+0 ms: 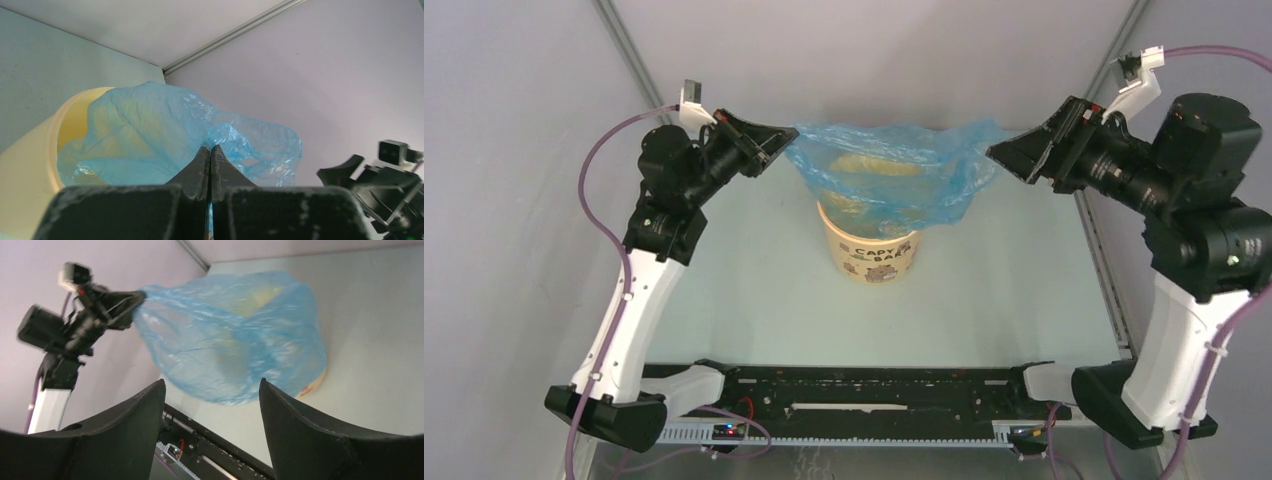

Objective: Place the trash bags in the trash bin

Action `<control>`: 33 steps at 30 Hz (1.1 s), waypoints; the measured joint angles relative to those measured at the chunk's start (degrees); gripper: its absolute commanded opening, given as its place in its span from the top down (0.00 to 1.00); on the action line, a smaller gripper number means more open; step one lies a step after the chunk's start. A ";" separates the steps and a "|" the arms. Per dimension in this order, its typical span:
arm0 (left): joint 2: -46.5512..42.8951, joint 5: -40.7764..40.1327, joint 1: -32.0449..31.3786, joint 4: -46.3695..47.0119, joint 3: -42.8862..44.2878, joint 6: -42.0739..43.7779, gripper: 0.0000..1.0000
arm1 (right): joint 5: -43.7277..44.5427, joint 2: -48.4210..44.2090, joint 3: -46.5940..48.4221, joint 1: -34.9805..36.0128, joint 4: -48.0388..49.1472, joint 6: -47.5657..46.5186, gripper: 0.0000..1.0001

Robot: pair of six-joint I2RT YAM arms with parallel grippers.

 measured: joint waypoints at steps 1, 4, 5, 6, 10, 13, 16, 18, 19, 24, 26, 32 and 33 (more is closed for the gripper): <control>-0.07 0.11 0.00 0.00 0.00 -0.02 1.00 | 1.18 0.07 1.68 1.79 0.11 -0.09 0.22; -0.31 0.76 0.00 0.00 0.00 -0.02 1.00 | 5.46 0.28 4.55 11.28 1.40 -0.66 0.26; -0.37 1.03 0.00 0.00 0.00 -0.02 1.00 | 6.43 0.66 5.14 14.14 2.01 -0.83 0.27; -0.44 1.11 0.00 0.00 0.00 -0.02 1.00 | 7.87 1.66 6.19 18.27 2.89 -0.96 0.27; -0.61 1.25 0.00 -0.02 0.00 -0.02 1.00 | 12.41 8.22 9.29 28.28 5.68 -2.60 0.38; -0.83 1.22 0.00 -0.02 -0.26 -0.02 1.00 | 15.47 14.43 9.31 33.27 6.97 -4.76 0.46; -1.62 1.22 0.00 -0.20 -1.29 -0.04 1.00 | 19.15 20.65 6.73 36.24 7.26 -6.86 0.48; -2.25 1.22 0.00 -0.52 -2.08 -0.04 1.00 | 22.91 23.56 3.17 37.48 7.28 -8.37 0.51; -2.49 1.20 0.00 -0.72 -2.32 -0.04 1.00 | 24.74 24.57 1.44 37.68 7.26 -8.90 0.52; -3.63 1.05 0.00 -1.79 -3.21 -0.09 1.00 | 33.66 25.27 -7.48 36.63 7.72 -11.63 0.59; -4.07 0.98 0.00 -2.01 -3.96 -0.17 1.00 | 37.05 24.79 -10.64 36.46 8.94 -12.90 0.60; -4.50 0.48 0.00 -2.69 -6.67 -0.72 1.00 | 44.02 22.84 -24.72 36.57 16.28 -16.26 0.58; -4.50 0.42 0.00 -2.80 -7.15 -0.92 1.00 | 44.17 22.84 -25.42 36.59 16.65 -16.37 0.58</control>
